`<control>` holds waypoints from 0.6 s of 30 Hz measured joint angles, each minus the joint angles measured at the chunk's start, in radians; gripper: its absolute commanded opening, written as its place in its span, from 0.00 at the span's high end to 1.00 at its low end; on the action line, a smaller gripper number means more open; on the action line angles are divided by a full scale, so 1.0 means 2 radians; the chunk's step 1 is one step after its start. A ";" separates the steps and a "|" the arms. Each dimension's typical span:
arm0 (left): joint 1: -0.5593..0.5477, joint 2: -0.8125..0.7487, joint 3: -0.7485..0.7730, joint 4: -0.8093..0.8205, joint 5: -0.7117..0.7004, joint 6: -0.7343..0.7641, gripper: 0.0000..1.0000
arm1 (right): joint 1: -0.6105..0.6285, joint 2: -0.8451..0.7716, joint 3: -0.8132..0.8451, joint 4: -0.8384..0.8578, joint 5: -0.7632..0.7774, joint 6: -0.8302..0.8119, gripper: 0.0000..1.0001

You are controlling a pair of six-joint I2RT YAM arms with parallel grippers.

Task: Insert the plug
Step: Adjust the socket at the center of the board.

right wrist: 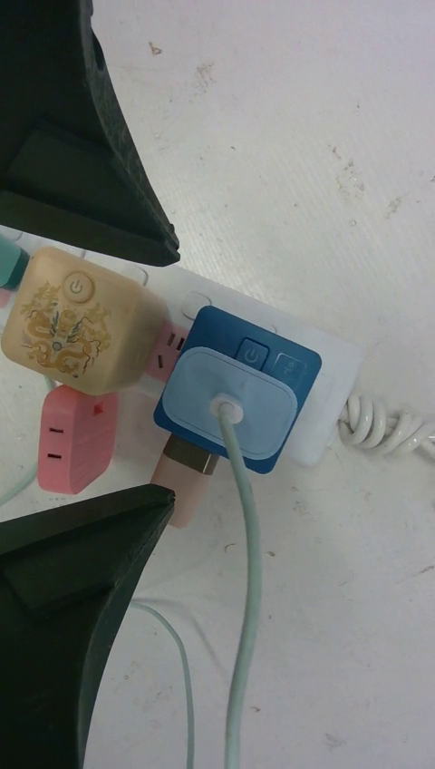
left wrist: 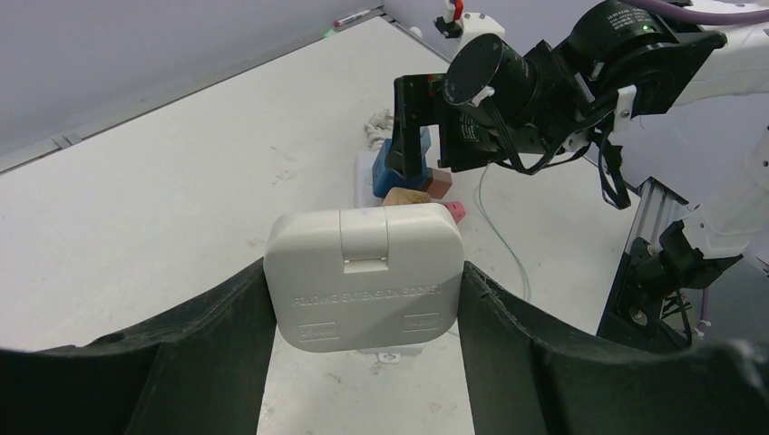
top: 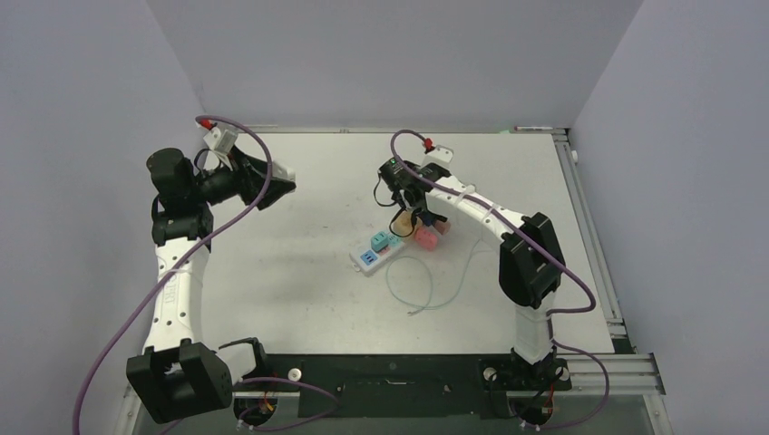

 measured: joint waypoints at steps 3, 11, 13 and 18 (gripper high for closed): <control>0.000 0.000 -0.003 0.001 0.000 0.000 0.78 | -0.008 0.003 0.001 0.005 -0.001 -0.004 0.03; 0.000 0.003 -0.006 0.002 0.000 0.000 0.78 | -0.018 0.044 0.011 0.015 -0.004 -0.012 0.03; 0.000 0.004 -0.006 0.002 0.000 0.000 0.78 | -0.019 0.052 0.011 0.019 -0.005 -0.014 0.04; 0.000 0.006 -0.006 0.003 0.000 0.000 0.78 | -0.022 0.059 0.014 0.027 -0.006 -0.026 0.13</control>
